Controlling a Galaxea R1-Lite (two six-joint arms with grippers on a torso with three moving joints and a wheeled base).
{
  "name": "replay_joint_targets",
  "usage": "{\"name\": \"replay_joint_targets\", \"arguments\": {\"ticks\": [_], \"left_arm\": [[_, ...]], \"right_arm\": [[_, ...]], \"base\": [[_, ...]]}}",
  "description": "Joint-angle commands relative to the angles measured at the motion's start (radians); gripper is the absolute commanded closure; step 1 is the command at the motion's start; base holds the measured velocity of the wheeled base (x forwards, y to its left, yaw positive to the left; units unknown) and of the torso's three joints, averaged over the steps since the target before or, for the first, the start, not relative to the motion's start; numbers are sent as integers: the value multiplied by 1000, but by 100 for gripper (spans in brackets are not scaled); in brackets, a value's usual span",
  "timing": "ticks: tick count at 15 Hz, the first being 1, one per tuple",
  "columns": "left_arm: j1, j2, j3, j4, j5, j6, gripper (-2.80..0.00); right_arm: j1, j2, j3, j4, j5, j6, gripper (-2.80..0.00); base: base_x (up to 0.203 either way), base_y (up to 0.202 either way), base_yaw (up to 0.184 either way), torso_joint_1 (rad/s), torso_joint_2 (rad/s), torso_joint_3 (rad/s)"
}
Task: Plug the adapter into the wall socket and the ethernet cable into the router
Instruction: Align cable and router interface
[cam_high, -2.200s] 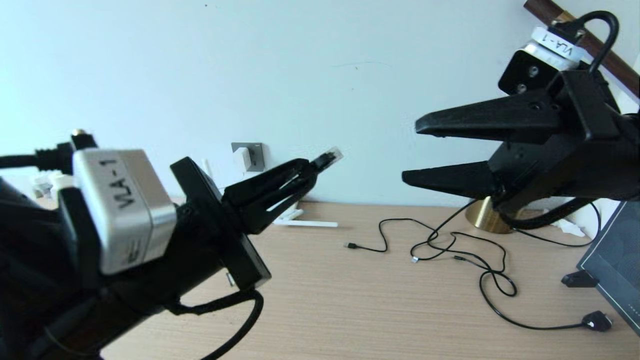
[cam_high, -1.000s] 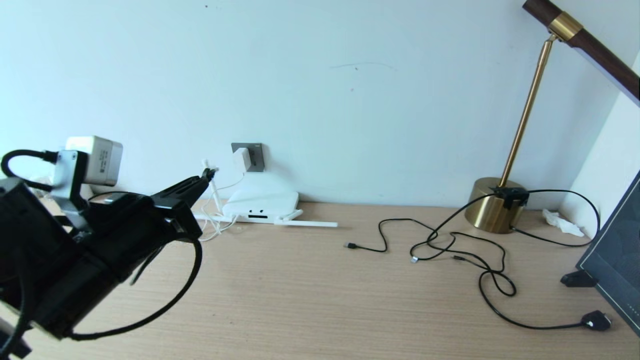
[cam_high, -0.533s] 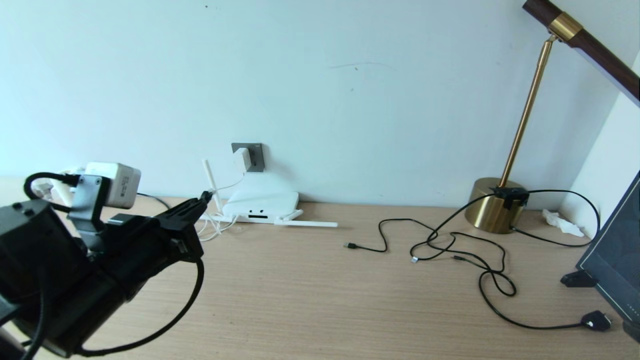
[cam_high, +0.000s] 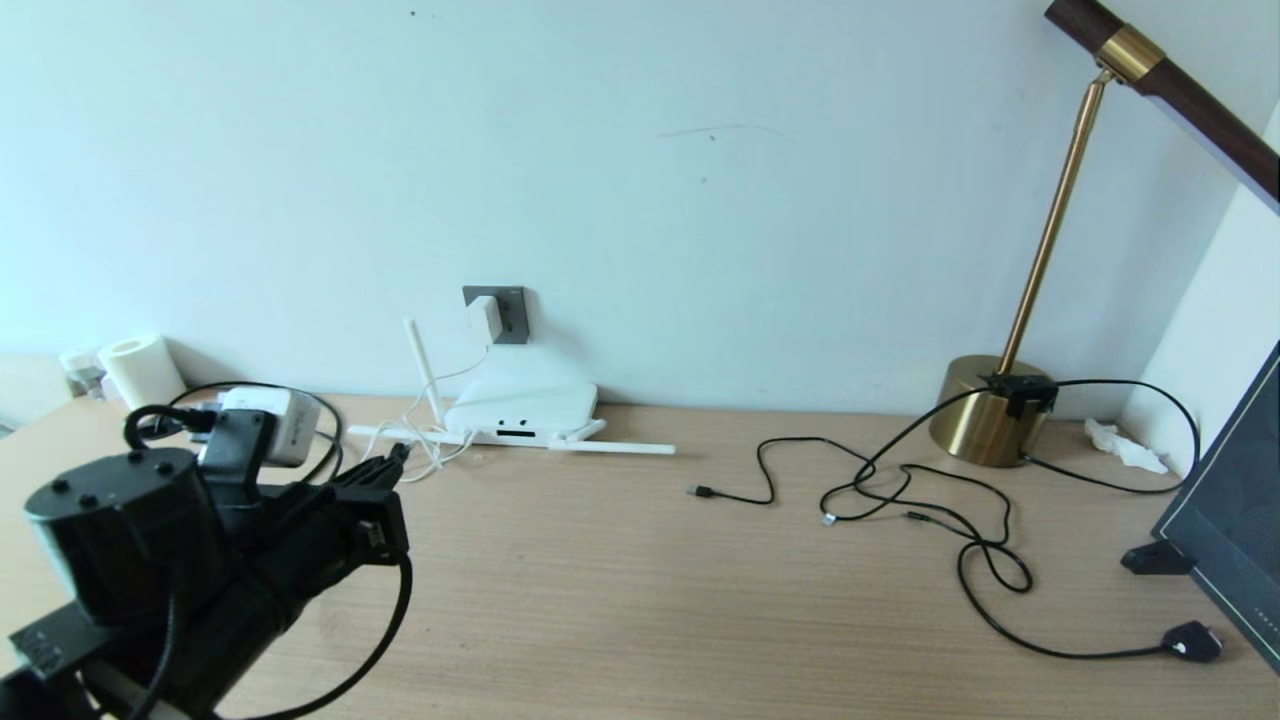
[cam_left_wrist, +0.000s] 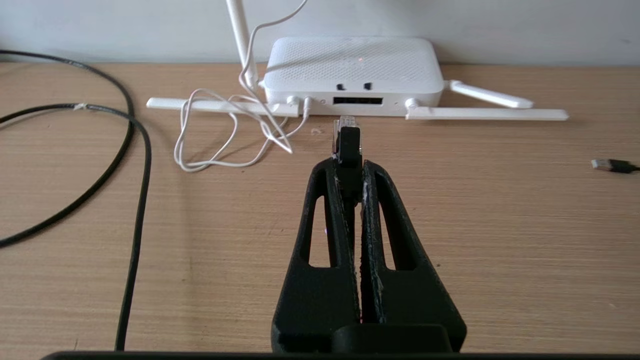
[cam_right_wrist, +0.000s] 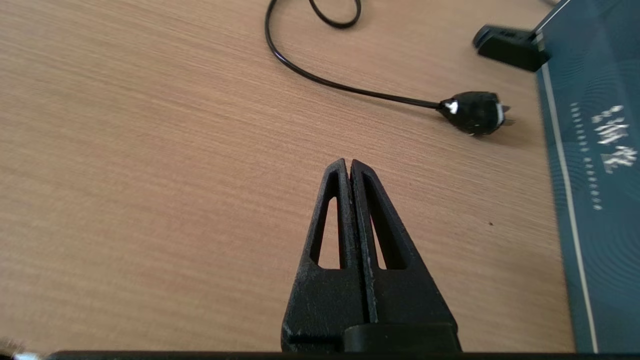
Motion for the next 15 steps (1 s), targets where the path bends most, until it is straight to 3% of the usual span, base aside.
{"name": "replay_joint_targets", "arguments": {"ticks": [1, 2, 4, 7, 13, 15], "left_arm": [[33, 74, 21, -41, 2, -1, 0], [49, 114, 29, -71, 1, -3, 0], [78, 215, 42, -182, -2, -3, 0], [108, 369, 51, -359, -5, 20, 0], [112, 357, 66, -373, -6, 29, 0], [117, 323, 82, -373, -7, 32, 0]], "right_arm": [[0, -196, -17, 65, -6, -4, 0], [0, -230, -27, 108, -41, -6, 0], [1, -223, -40, 205, -186, -6, 0], [0, -224, -44, 221, -190, -2, 0], [-15, -225, -29, 219, -202, 113, 0], [51, -197, -31, 224, -202, 113, 0]], "base": [[0, 0, 0, 0, 0, 0], [0, 0, 0, 0, 0, 0], [0, 0, 0, 0, 0, 0], [0, 0, 0, 0, 0, 0], [0, 0, 0, 0, 0, 0], [0, 0, 0, 0, 0, 0]]}}
